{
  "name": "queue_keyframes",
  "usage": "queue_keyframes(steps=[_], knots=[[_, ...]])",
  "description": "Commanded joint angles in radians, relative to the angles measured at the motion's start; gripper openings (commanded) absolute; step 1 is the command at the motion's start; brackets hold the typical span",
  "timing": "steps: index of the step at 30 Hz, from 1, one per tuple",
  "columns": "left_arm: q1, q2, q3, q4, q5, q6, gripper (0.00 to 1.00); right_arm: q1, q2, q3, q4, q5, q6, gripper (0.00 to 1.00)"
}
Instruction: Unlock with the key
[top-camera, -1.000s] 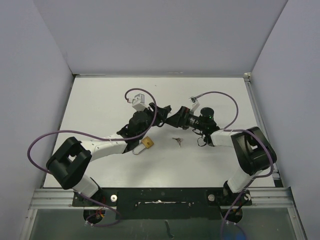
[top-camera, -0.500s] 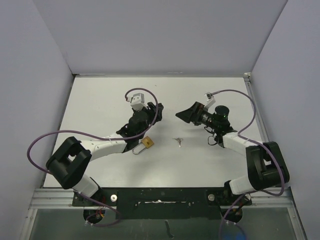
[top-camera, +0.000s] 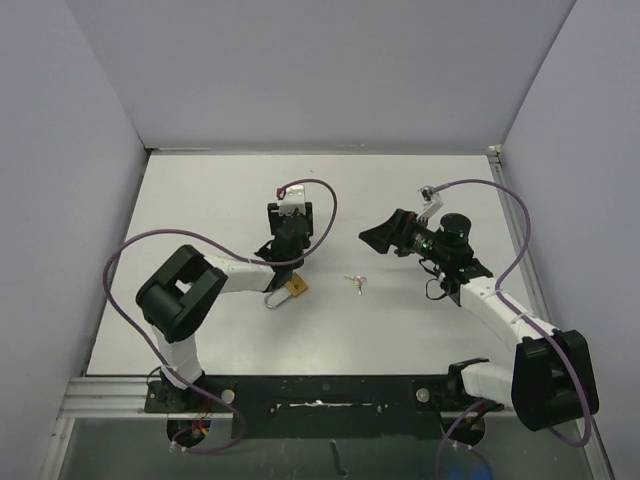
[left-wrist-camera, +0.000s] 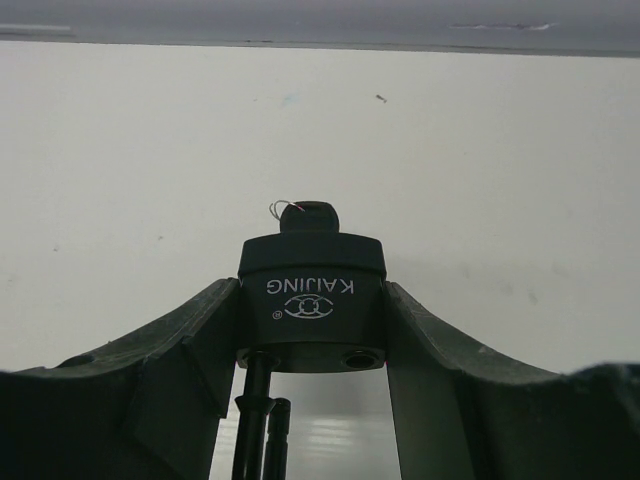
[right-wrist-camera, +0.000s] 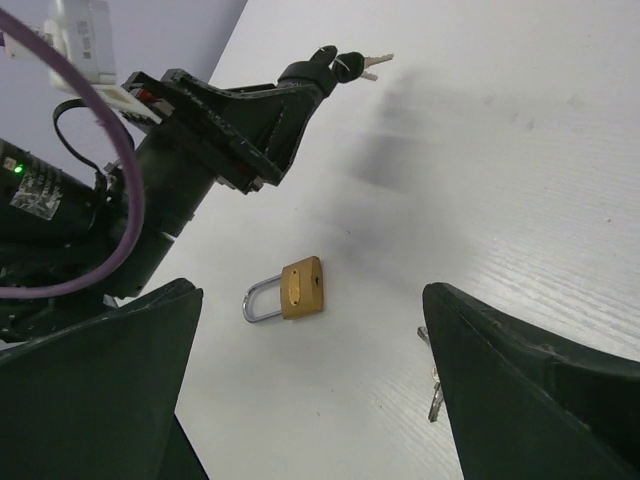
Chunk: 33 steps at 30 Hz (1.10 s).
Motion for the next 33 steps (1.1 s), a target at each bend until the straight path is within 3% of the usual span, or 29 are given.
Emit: queue_keyframes(steps=[1, 7, 17, 33], knots=[[0.03, 0.06, 0.1, 0.224, -0.057, 0.125, 0.0, -0.013, -0.041, 0.019, -0.02, 0.013, -0.03, 0.98], [0.04, 0.167, 0.172, 0.247, -0.072, 0.178, 0.0, -0.022, -0.05, 0.013, -0.021, 0.008, -0.027, 0.98], [0.034, 0.301, 0.235, 0.223, -0.029, 0.099, 0.0, -0.047, -0.058, 0.003, -0.02, -0.008, -0.023, 0.98], [-0.04, 0.422, 0.299, 0.217, -0.035, 0.13, 0.0, -0.087, -0.046, -0.01, 0.012, -0.041, -0.006, 0.98]])
